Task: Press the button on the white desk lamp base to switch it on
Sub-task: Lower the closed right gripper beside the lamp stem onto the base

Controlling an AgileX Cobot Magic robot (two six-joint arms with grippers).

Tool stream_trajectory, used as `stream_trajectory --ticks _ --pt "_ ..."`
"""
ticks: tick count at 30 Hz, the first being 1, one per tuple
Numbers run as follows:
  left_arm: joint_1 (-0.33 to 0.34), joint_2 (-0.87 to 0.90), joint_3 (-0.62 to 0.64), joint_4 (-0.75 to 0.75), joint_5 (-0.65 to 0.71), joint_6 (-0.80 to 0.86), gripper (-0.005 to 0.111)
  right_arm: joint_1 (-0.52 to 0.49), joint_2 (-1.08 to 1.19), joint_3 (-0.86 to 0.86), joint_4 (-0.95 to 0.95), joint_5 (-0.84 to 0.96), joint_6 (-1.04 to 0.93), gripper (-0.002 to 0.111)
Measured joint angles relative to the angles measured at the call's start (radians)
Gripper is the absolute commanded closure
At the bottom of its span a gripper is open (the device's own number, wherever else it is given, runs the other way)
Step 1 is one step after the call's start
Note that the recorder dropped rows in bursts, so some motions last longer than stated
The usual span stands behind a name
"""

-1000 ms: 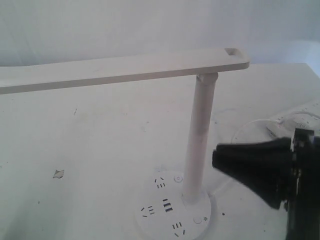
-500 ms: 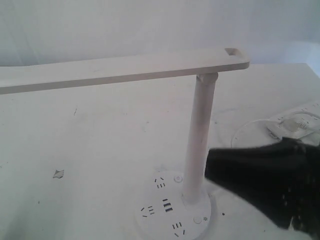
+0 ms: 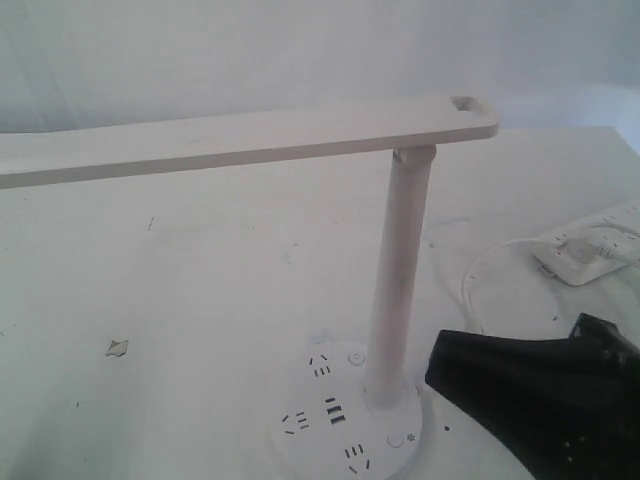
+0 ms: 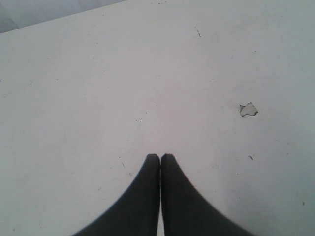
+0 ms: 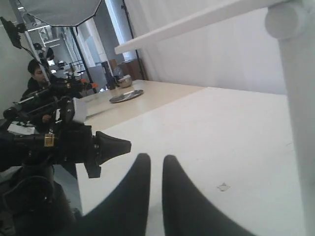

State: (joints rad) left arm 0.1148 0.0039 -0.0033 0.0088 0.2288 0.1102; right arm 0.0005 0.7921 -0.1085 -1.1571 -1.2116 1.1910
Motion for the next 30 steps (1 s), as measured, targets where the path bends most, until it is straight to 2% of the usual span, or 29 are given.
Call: stream_trajectory --ticks 6,12,22,30 --pt "0.000 0.000 0.000 0.000 0.000 0.000 0.107 0.000 0.000 0.079 0.156 0.004 -0.248 0.099" --pt "0.000 0.000 0.000 0.000 0.000 0.000 0.107 0.000 0.017 0.081 0.299 0.026 -0.343 0.099" --pt "0.000 0.000 0.000 0.000 0.000 0.000 0.107 0.000 0.213 0.081 0.301 0.032 -0.573 0.099" --pt "0.000 0.000 0.000 0.000 0.000 0.000 0.107 0.024 0.449 0.041 0.231 0.009 -0.619 0.099"
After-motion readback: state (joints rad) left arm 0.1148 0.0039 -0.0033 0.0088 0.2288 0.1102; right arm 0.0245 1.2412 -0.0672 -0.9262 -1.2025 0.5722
